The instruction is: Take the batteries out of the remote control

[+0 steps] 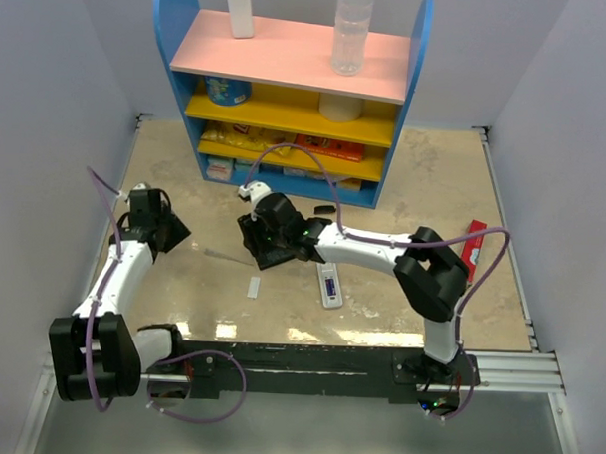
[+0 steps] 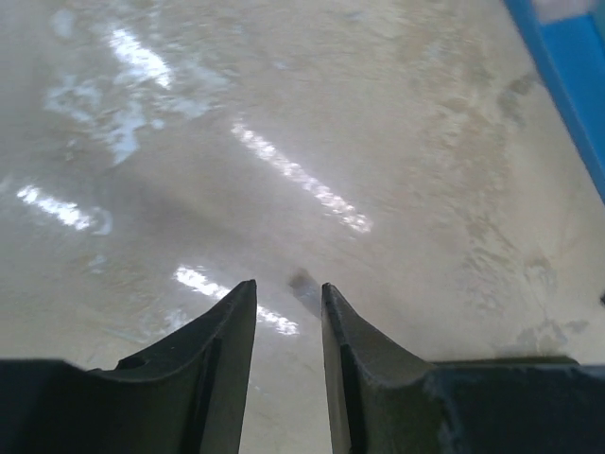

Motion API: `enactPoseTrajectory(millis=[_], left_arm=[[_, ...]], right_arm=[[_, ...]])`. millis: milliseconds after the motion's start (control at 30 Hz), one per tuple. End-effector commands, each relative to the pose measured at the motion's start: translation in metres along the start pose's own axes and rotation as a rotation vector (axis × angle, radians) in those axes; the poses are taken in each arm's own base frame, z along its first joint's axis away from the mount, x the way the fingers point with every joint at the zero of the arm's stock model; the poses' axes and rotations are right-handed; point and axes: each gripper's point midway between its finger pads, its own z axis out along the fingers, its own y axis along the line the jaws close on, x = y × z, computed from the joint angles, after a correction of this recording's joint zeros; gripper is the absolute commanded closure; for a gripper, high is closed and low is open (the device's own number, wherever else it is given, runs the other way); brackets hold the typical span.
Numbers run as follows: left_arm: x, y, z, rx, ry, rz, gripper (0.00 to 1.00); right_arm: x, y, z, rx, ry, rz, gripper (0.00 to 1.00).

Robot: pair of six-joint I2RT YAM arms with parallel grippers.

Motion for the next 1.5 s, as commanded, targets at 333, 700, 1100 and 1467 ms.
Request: enactPoseTrajectory(millis=[333,700,1100,1467], left_arm=[[0.006,0.058,0.006,-0.143,-0.039,-0.191,0.63],[0.008,0.050,0.001,-0.098,-0.036,-0.194,0.63],[0.003,0.017,-0.009,0.097,-0.034,-0.100,0.57],[0.010,-0.046,-0.047,0.515,-0.018,0.076,0.61]], right_arm=[[-0.015,0.070,0.073,-0.077,-0.036,-0.135,0.50],[0.012,0.057,0.106,0.064,0.025,-0.192,0.55],[-0.029,0.064,0.097,0.085,-0.064,-0.146,1.00],[-0.090,0.028,0.031,0.224,-0.182,0.119,1.00]])
